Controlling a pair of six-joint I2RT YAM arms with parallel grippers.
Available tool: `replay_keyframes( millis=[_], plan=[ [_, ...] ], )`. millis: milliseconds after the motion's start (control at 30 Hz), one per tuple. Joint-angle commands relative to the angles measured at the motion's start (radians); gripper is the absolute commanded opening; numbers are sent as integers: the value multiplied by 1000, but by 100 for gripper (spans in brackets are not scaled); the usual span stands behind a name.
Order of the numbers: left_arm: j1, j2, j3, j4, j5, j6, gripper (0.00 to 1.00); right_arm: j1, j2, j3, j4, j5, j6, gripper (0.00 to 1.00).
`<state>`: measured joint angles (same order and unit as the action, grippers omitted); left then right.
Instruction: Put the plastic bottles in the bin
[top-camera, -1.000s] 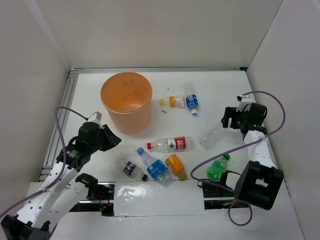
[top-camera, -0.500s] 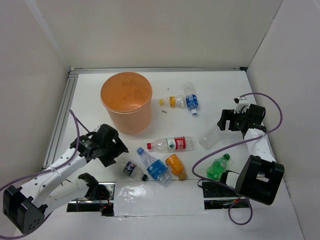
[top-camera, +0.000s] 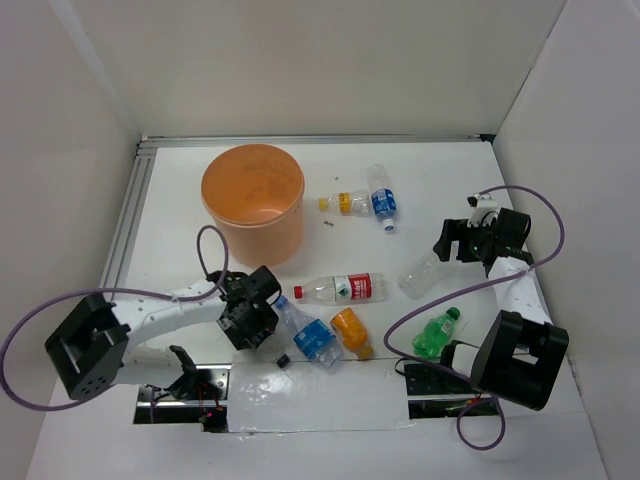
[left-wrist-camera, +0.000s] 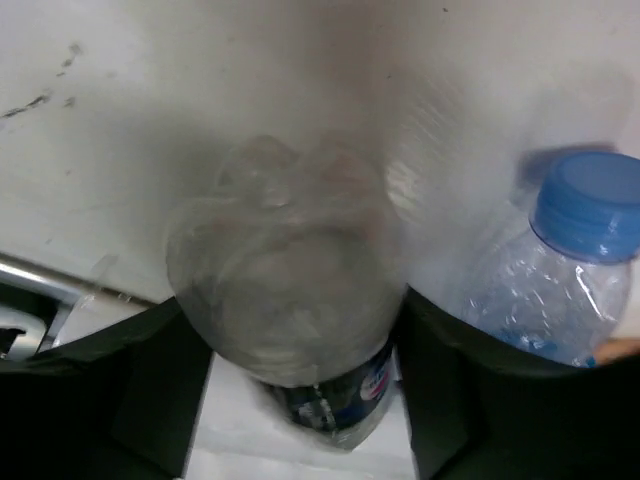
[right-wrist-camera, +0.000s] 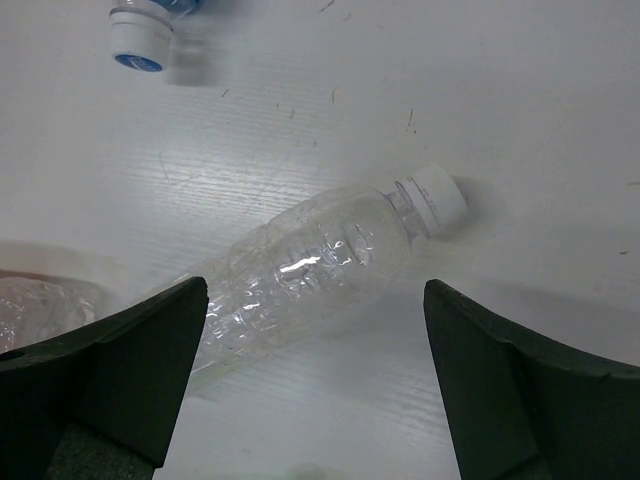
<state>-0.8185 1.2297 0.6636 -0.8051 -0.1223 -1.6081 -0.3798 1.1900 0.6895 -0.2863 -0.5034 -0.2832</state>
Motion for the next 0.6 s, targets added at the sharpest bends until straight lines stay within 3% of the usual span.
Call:
replay_keyframes(
  millis=[0, 67, 100, 133, 200, 267, 333, 367, 500, 567],
  plan=[
    [-37, 88, 2, 86, -57, -72, 75, -5, -1, 45, -22, -23, -23, 95],
    [-51, 102, 28, 86, -86, -59, 50, -5, -10, 45, -31, -23, -33, 95],
    [-60, 102, 37, 70, -95, -50, 31, -5, -10, 45, -42, -23, -46, 94],
    [-85, 81, 47, 55, -108, -50, 22, -5, -21, 45, -42, -41, -57, 87],
    [-116, 13, 88, 9, -149, -30, 11, -5, -30, 45, -65, -69, -106, 72],
    [-180, -25, 167, -29, -189, 29, 0, -5, -30, 74, -115, -144, -174, 43],
    [-229, -64, 237, -68, -247, 126, 0, -5, -20, 99, -154, -184, -289, 37],
    [-281, -64, 310, -77, -269, 163, 0, -5, 2, 131, -204, -220, -339, 37],
    [-340, -87, 471, 10, -287, 460, 0, -5, 45, 214, -337, -290, -686, 68],
    [-340, -87, 558, 41, -309, 601, 0, -5, 57, 249, -423, -338, -878, 74]
  ],
)
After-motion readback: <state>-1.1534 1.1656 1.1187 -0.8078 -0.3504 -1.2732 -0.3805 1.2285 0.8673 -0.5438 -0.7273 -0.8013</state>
